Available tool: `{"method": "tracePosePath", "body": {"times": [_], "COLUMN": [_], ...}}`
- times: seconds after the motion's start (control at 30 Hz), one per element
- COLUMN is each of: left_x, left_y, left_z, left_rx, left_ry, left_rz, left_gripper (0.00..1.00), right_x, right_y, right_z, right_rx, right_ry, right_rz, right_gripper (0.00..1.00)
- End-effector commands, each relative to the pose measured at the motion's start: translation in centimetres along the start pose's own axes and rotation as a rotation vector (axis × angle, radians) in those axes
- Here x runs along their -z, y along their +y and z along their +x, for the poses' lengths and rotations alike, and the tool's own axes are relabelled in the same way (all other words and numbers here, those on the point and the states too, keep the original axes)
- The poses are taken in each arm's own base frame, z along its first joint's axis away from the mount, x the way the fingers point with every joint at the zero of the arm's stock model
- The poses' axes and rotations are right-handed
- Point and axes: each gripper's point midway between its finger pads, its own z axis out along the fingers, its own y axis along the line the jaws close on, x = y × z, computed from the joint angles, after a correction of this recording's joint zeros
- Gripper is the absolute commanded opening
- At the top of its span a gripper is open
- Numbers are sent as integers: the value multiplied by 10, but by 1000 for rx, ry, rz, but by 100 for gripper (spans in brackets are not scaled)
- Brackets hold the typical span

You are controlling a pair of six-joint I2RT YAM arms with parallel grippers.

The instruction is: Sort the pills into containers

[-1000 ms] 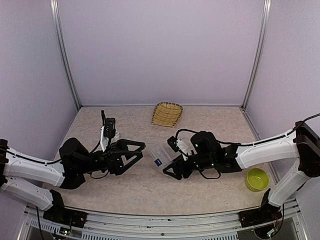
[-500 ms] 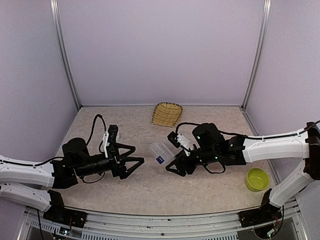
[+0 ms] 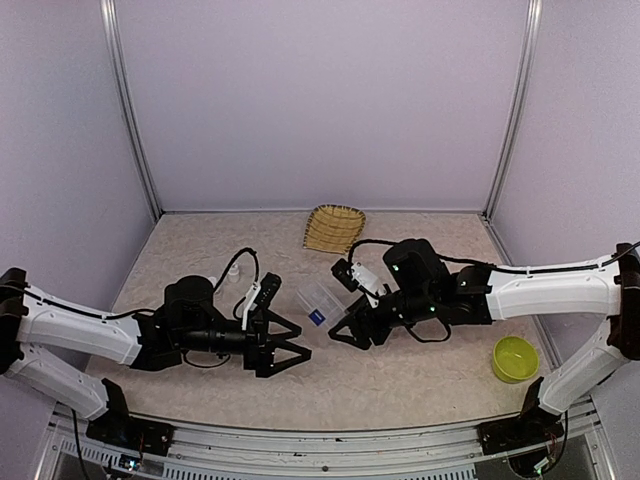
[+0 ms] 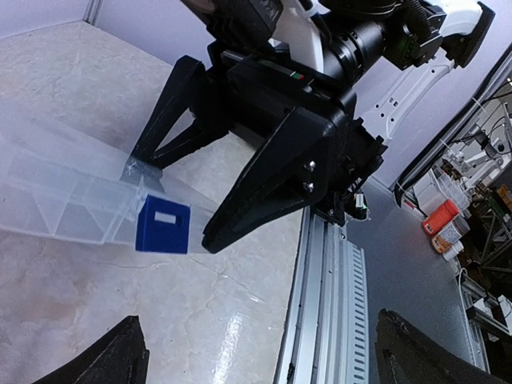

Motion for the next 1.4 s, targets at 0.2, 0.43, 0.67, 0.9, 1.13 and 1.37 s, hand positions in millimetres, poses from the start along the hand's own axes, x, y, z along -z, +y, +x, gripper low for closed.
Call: {"method": "tracePosePath", "body": {"times": [0.2, 0.43, 0.67, 0.9, 1.13, 1.37], "left_x": [-18, -25, -26, -34, -26, -9], "left_y": [-20, -22, -26, -18, -23, -24], "left_z": [-26, -23, -26, -25, -28, -30], "left_rx": [-13, -9, -13, 1, -12, -1], "left_ry": [-38, -20, -34, -21, -48, -49], "left_rz": [112, 127, 138, 106, 96, 48], "left_gripper": [96, 96, 96, 96, 99, 99], "right_x": [-6, -20, -28, -32, -31, -27], "right_y": [11, 12, 8, 8, 4, -5], "right_z": [-3, 6, 15, 19, 22, 19], "right_rx": [6, 9, 9, 23, 22, 11], "right_ry": [-2, 35, 60, 85, 94, 90], "right_rz": [-52, -52, -44, -48, -29, 4], "right_gripper": [63, 62, 63, 63, 64, 64]}}
